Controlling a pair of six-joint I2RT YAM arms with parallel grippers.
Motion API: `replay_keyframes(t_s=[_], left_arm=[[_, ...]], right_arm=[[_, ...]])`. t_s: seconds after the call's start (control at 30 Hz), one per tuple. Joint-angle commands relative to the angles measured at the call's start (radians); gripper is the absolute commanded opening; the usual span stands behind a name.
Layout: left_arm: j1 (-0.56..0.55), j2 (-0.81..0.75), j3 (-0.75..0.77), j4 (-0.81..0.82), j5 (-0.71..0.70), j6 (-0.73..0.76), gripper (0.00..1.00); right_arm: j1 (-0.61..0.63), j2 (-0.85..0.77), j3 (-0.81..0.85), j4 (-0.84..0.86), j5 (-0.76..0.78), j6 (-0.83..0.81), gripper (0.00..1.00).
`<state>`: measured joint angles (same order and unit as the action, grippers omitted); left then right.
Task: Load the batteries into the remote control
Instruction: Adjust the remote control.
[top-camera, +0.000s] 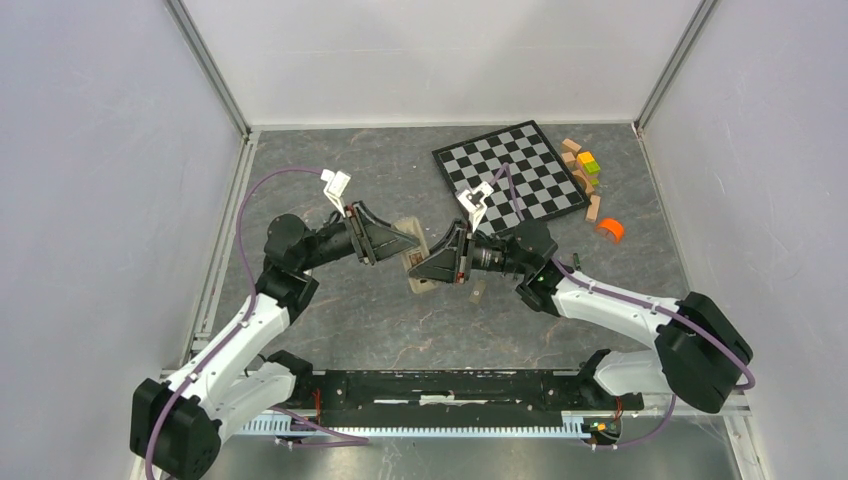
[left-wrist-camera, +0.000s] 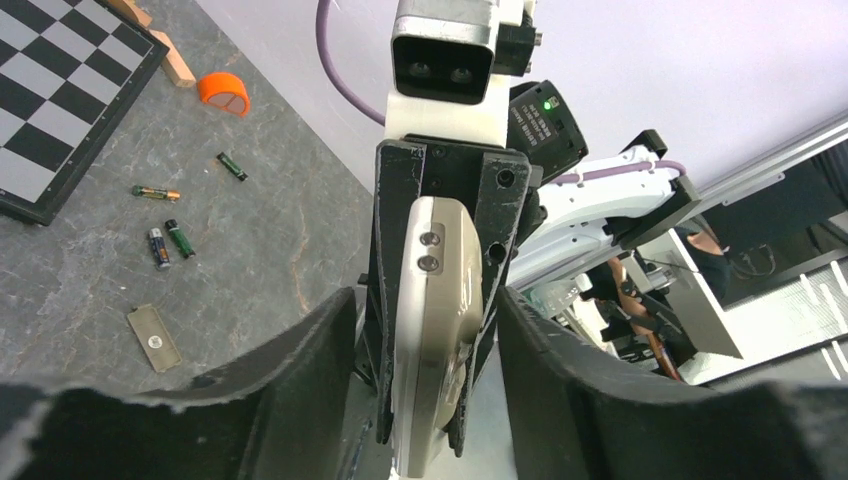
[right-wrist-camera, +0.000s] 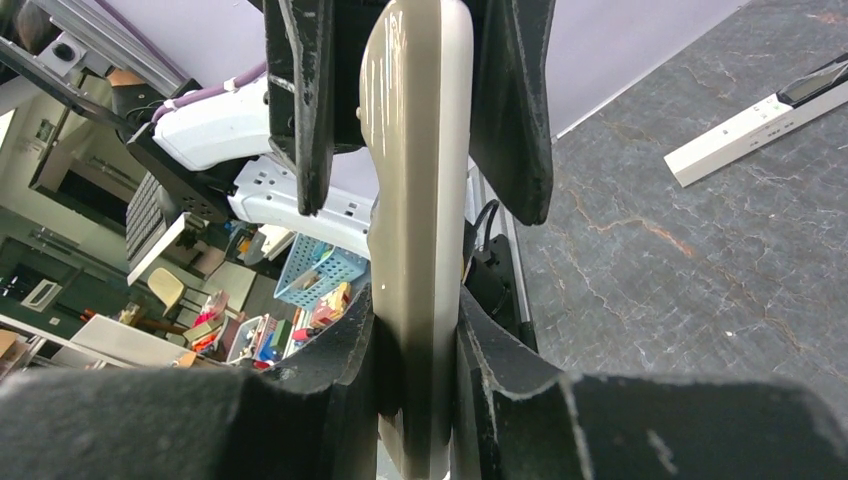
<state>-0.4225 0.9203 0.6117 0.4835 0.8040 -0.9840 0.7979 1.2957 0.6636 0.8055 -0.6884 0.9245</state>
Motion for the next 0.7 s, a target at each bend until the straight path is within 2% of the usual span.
replay_keyframes(t_s=[0.0, 0.17, 0.37, 0.43, 0.53, 0.57, 0.6, 0.67], left_arm=[[0.001, 0.004, 0.001, 0.087, -0.020, -0.042, 0.63], [0.001, 0.005, -0.012, 0.099, -0.040, -0.049, 0.64], [0.001, 0.026, -0.022, 0.141, -0.039, -0.071, 0.52], [-0.001, 0.032, -0.025, 0.149, -0.035, -0.071, 0.40], [0.000, 0.030, -0.029, 0.143, -0.045, -0.061, 0.08], [0.000, 0.029, -0.027, 0.124, -0.051, -0.048, 0.02], [0.000, 0.027, -0.027, 0.106, -0.058, -0.038, 0.02], [0.001, 0.018, -0.026, 0.070, -0.075, -0.006, 0.02]], right_arm=[[-0.002, 0.008, -0.007, 0.088, -0.008, 0.028, 0.09], [-0.002, 0.019, -0.009, 0.116, -0.017, 0.049, 0.10], [-0.002, 0.037, -0.004, 0.134, -0.045, 0.061, 0.10], [-0.002, 0.040, 0.005, 0.097, -0.056, 0.037, 0.10], [-0.003, 0.033, 0.022, 0.005, -0.055, -0.016, 0.13], [-0.005, 0.028, 0.026, -0.029, -0.049, -0.034, 0.15], [-0.008, 0.021, 0.029, -0.069, -0.047, -0.058, 0.23], [-0.017, -0.004, 0.030, -0.143, -0.021, -0.111, 0.49]])
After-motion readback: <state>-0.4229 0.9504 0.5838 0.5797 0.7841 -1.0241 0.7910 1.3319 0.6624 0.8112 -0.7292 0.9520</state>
